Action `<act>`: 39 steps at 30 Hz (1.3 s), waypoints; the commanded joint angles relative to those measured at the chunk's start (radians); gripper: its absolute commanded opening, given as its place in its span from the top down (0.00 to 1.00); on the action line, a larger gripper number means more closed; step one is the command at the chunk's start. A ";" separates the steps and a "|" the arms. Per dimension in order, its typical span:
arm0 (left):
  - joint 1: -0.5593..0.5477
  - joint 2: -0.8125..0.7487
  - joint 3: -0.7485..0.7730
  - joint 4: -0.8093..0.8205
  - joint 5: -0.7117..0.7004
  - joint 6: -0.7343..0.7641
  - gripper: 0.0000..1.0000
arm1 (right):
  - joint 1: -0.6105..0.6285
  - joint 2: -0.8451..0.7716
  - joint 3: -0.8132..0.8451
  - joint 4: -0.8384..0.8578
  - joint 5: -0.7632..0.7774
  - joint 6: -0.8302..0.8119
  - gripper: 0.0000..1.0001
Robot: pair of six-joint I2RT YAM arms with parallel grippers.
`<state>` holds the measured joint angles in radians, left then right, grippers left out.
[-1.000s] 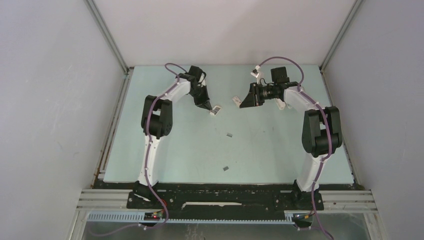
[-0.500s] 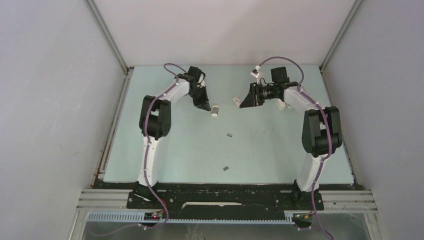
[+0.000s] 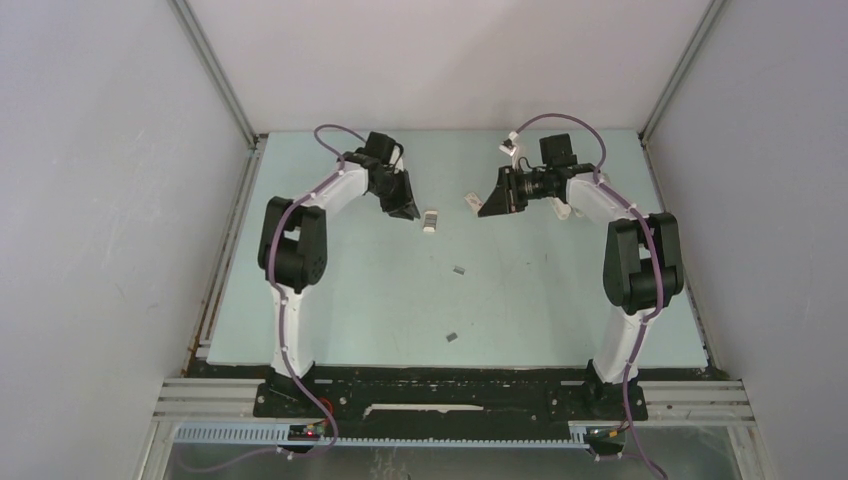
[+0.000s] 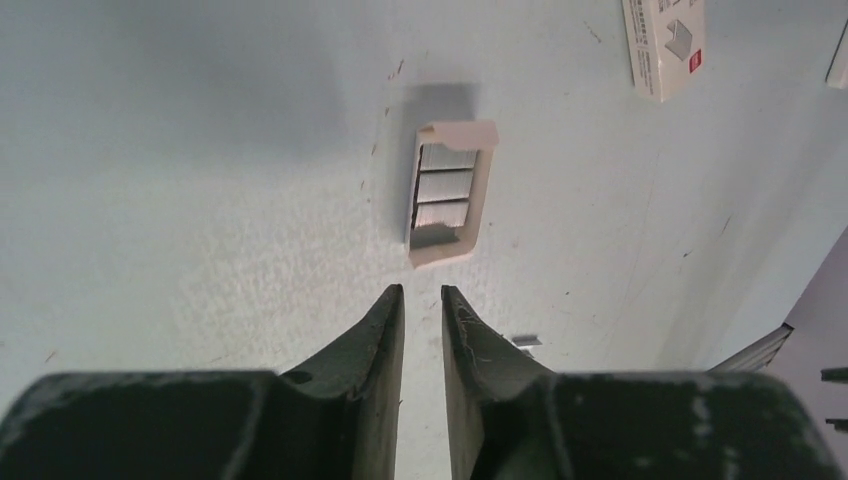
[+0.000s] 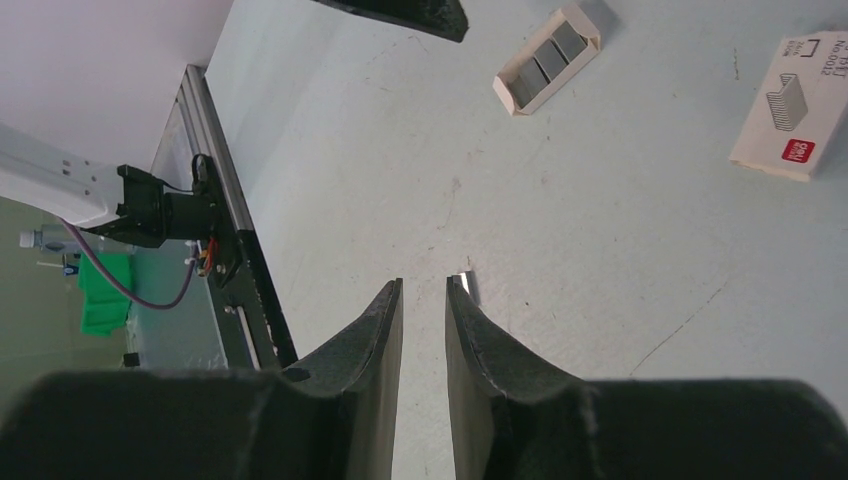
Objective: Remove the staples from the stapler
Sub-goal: Adjust the staple box at the center of the board.
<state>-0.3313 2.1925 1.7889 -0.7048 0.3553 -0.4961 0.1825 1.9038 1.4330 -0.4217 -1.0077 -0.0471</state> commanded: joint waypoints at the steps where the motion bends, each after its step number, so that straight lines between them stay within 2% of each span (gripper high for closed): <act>1: -0.002 -0.183 -0.138 0.151 -0.054 0.008 0.72 | 0.040 0.014 0.026 -0.002 0.016 -0.017 0.69; 6: -0.002 -0.378 -0.290 0.252 -0.187 0.032 0.67 | 0.085 0.019 0.044 -0.025 0.084 -0.015 0.71; 11: -0.002 -0.618 -0.441 0.327 -0.392 0.072 0.53 | 0.120 0.026 0.043 -0.039 0.208 -0.008 0.78; 15: 0.000 -0.790 -0.529 0.352 -0.566 0.102 0.31 | 0.148 0.057 0.075 -0.044 0.308 0.020 0.86; 19: 0.019 -0.918 -0.633 0.428 -0.662 0.113 0.01 | 0.175 0.082 0.101 -0.025 0.395 0.114 0.90; 23: 0.069 -1.006 -0.757 0.505 -0.655 0.027 0.00 | 0.205 0.104 0.118 0.011 0.440 0.207 0.90; 27: 0.130 -1.031 -0.846 0.556 -0.520 -0.035 0.00 | 0.234 0.154 0.171 0.007 0.465 0.301 0.90; 34: 0.144 -1.024 -0.916 0.569 -0.401 -0.114 0.00 | 0.259 0.224 0.227 0.002 0.490 0.401 0.90; 39: 0.144 -0.991 -0.921 0.579 -0.363 -0.133 0.00 | 0.282 0.270 0.286 -0.029 0.579 0.448 0.90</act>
<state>-0.1890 1.1873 0.8791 -0.1844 -0.0631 -0.5915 0.4477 2.1380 1.6367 -0.4442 -0.5156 0.3233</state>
